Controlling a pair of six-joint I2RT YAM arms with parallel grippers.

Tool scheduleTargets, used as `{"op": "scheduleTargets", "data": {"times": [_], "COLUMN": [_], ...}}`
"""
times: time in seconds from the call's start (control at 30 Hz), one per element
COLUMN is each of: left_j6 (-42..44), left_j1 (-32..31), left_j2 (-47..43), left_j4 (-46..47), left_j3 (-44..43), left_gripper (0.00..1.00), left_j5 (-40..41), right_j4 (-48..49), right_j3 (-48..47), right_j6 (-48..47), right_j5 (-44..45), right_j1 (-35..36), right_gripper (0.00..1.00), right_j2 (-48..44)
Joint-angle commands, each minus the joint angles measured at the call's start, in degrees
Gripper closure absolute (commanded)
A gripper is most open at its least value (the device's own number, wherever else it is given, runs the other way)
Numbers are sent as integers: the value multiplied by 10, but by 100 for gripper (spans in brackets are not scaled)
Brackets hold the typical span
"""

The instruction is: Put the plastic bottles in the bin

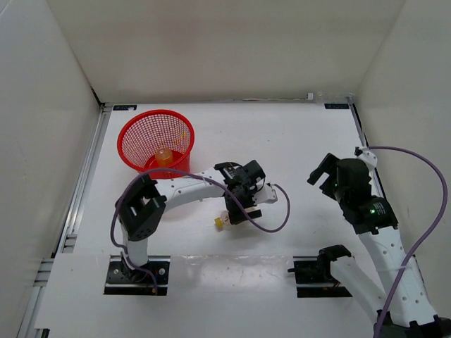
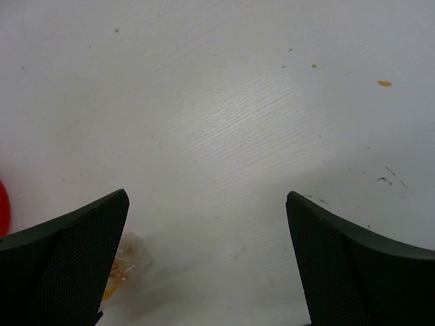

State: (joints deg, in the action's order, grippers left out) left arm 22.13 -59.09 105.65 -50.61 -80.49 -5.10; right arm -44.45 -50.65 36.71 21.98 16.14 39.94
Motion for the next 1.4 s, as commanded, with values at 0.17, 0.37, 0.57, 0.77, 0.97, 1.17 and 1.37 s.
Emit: {"op": "scheduleTargets", "data": {"times": [0.17,0.37,0.57,0.77,0.97,1.17,1.37], "left_j6": [-21,-21,13,107,86,51,1], "left_j1": [7,18,63,167,313,402,477], "left_j2": [103,58,-46,-188,-218,-215,-176], "left_j4": [38,6,-71,70,72,72,41], "left_j3": [-29,-89,-237,-226,-229,-122,-127], "left_gripper": [0,45,87,83,78,71,23], "left_j5": [59,41,108,270,242,208,163], "right_j4": [-23,-23,16,51,70,89,95], "right_j3": [0,0,6,0,-17,-85,-190], "right_j6": [-8,-8,-1,-1,-1,-20,-43], "right_j5": [28,33,2,-25,-43,-54,-137], "right_j1": [-2,-2,-8,-8,-8,-26,-97], "right_gripper": [0,0,0,0,0,0,0], "right_j2": [-29,-29,3,37,80,138,243]}}
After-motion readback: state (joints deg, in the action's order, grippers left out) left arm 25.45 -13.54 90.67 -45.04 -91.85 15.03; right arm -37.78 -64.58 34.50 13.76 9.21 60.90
